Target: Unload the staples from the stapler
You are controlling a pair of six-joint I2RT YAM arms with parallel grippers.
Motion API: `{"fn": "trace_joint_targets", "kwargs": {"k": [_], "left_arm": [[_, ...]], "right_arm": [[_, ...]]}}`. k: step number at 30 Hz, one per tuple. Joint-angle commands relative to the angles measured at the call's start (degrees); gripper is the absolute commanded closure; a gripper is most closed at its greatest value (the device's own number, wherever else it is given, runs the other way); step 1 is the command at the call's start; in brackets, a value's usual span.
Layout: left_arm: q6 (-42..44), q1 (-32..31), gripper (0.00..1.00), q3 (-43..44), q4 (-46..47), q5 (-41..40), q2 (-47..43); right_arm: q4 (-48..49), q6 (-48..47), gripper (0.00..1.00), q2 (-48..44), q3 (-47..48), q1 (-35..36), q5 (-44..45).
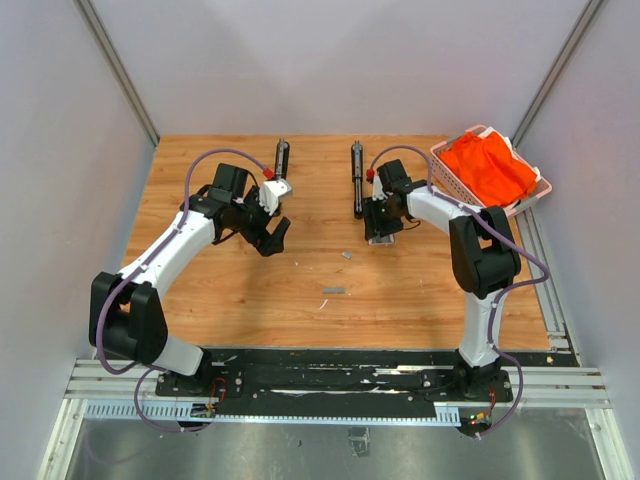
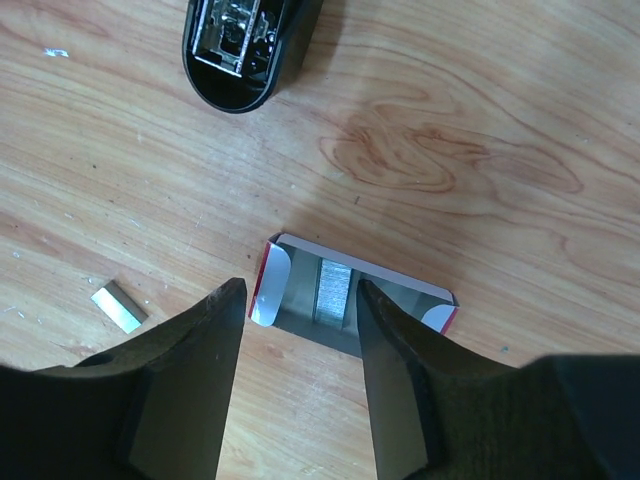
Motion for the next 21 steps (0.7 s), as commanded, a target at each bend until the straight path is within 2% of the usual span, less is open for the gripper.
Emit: {"fn": "trace_joint_targets", "kwargs": {"k": [1,5,10,21], "left_arm": [[0.14,0.28,0.02,-0.64,1.5,1.04,0.47],[0.15,0.28,0.02,-0.65,1.49,1.04,0.47],[0.16,0.29,0.02,-0.65,1.51,1.12,0.52],[0.24,0.32,0.02,-0.68,1.58,1.22,0.63]], "right_arm": [[-1.88,-0.24,0.49,0.93,1.26,1.34,0.47],[-2.03,-0.59,0.51,0.95,1.32,1.83,0.97],[-2.26,-1.03,0.63,1.03,1.46,2.21,1.96],[-3.11,-1.37,0.65,1.24,2.49,2.25,3.15]]}}
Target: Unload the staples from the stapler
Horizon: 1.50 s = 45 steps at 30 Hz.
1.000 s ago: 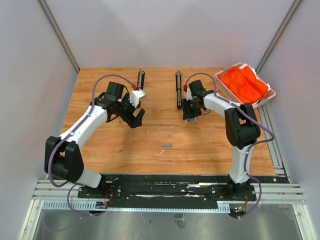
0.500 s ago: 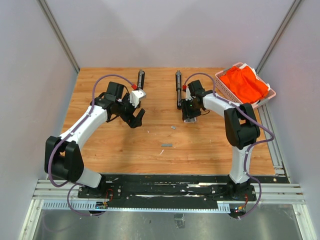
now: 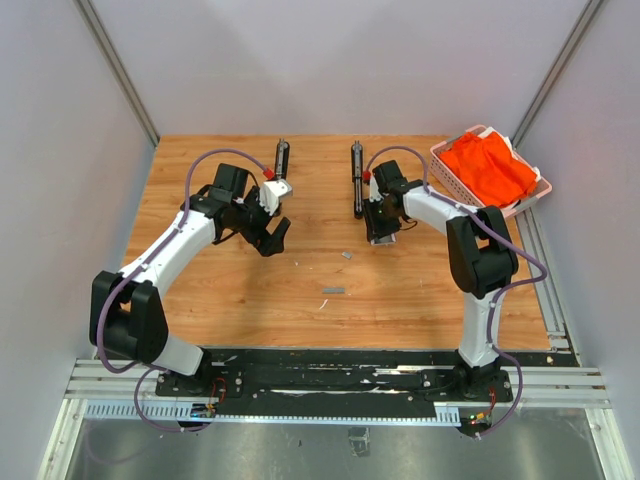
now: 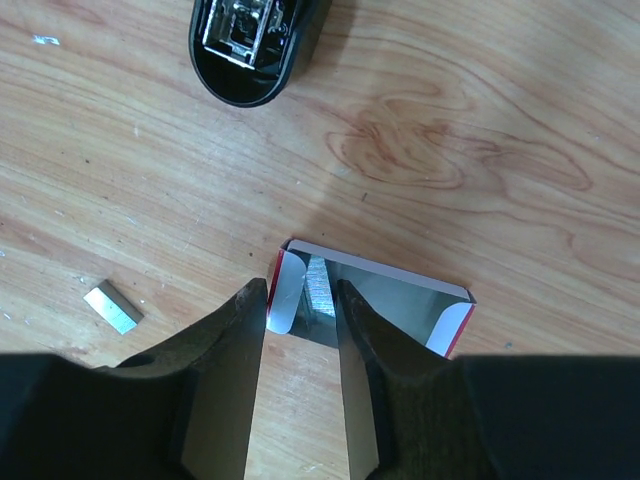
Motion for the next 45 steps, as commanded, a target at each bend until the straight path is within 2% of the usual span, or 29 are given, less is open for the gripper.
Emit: {"fn": "trace_joint_targets", "kwargs": {"k": [1,4,6,10,15,27,37,39,42,45], "left_arm": [[0.24,0.32,0.02,-0.68,1.54,1.17,0.45],[0.18,0.3,0.02,-0.64,1.59,1.26,0.43],[0.23,0.28,0.02,-0.64,1.56,1.26,0.45],[0.24,0.28,0.02,-0.71,1.51,1.21,0.42],[0.33,0.3,0.02,-0.72,1.56,1.35,0.44],[0.33,0.3,0.02,-0.74,1.6,1.17,0.56],[0.4,0.3,0.02,-0.64,1.46,1.35,0.75],[0.42,0.32,0.02,-0.71,1.46,1.35,0.6],[0.36,0.28,0.02,-0.65,1.42,1.35,0.61],[0.41,0.28,0.02,-0.64,1.44,1.4,0.65]], "right_arm": [[-1.76,-0.67,0.65,0.93,1.9,0.98,1.22],[-2.17,-0.62,0.69,0.98,2.46,0.94,1.1],[-2.49,-0.75,0.69,0.95,2.71,0.95,1.07],[-3.3,-1.6,0.52,0.51,3.23,0.98,1.04],[-3.73,-2.87,0.5,-0.72,2.18,0.9,0.84],[-3.25,-3.08,0.67,0.34,1.13,1.78,0.0],[-3.27,-3.17,0.71,0.25,1.36,1.78,0.27],[-3.56,-3.45,0.7,0.25,1.84,1.78,0.36],[-4.84,-4.52,0.57,-0.35,3.84,1.78,0.81],[-5.39,-6.07,0.52,-1.48,4.9,1.78,0.76]]}}
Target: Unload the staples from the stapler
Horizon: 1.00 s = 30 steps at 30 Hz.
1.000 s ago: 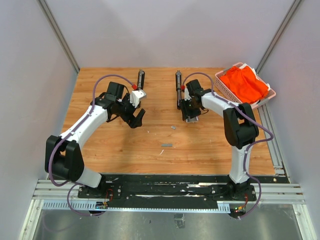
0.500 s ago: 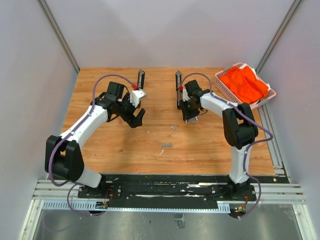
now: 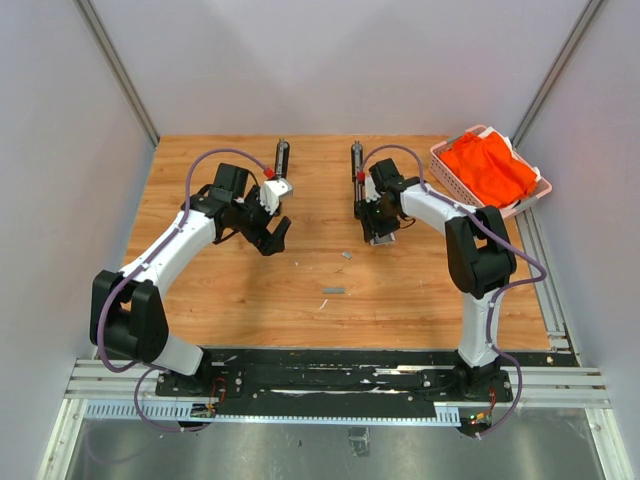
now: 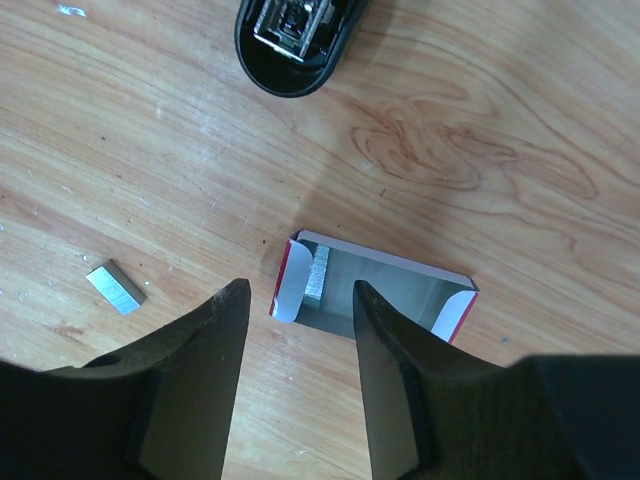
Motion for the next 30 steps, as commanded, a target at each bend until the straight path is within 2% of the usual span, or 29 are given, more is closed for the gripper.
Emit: {"fn": "trace_joint_targets", "kwargs": {"k": [1,14,26,30], "left_arm": [[0.39,0.28,0.02,-0.64,0.71,0.98,0.3],[0.37,0.28,0.02,-0.4,0.72,0.55,-0.35],[0.74,0.29,0.02,-0.94,0.99,-0.97,-0.81],[0.7,0.33,0.02,-0.98,1.12,-0.76,-1.16]], "right_arm": [[-2.4,-3.42,0.52,-2.33,3.1,0.86,0.21],[3.29,-21.06,0.51,-8.07,-2.63,3.72,-11.75],[-1.98,-23.77,0.52,0.02,3.22,9.04,-10.75],[-3.44,-26.06,0.53,0.07,2.46,9.89,-13.9]]}}
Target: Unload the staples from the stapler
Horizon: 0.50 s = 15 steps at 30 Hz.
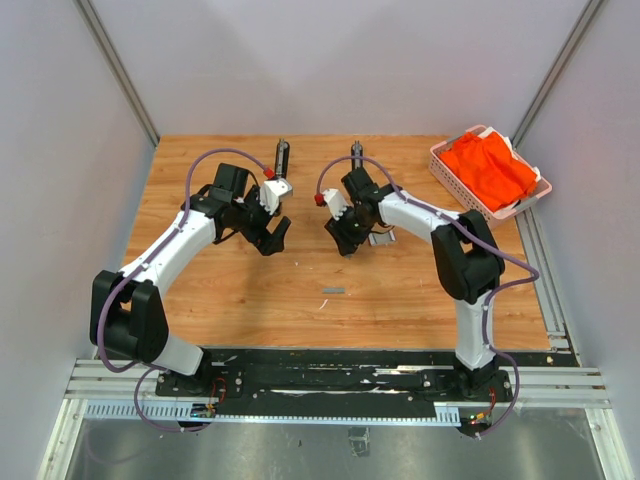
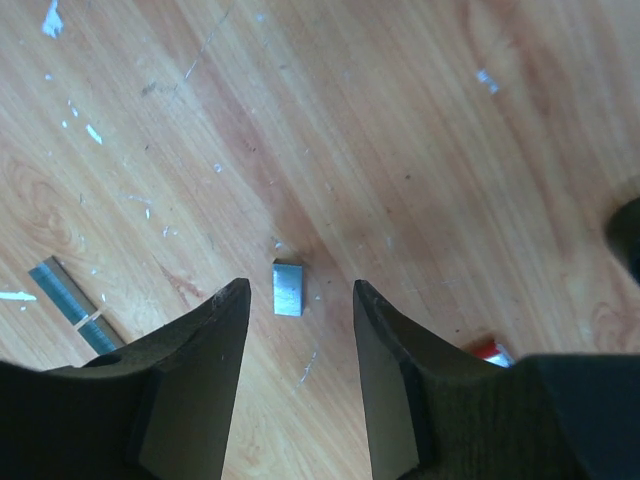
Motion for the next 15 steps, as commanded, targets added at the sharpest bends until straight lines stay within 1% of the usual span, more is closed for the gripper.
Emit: {"fn": "trace_joint_targets", "kwargs": {"k": [1,9,15], "left_arm": [[0.71,0.29,0.02,-0.99,1.03,0.01,-1.21],[0.73,0.41,0.02,-1.16,1.28,-0.05,-1.22],[0.87,0.41,0.02,-1.16,1.28,-0.03,-1.45]], "right_arm": [[-3.73,-3.94,0.53,-0.28,0.06,1.48,-3.3],[-2.48,-9.33,0.53,-6.54,-5.84,2.12,-3.02],[-5.67,-13.43,0.54,-9.3,-7.55,2.24,-11.01]]}}
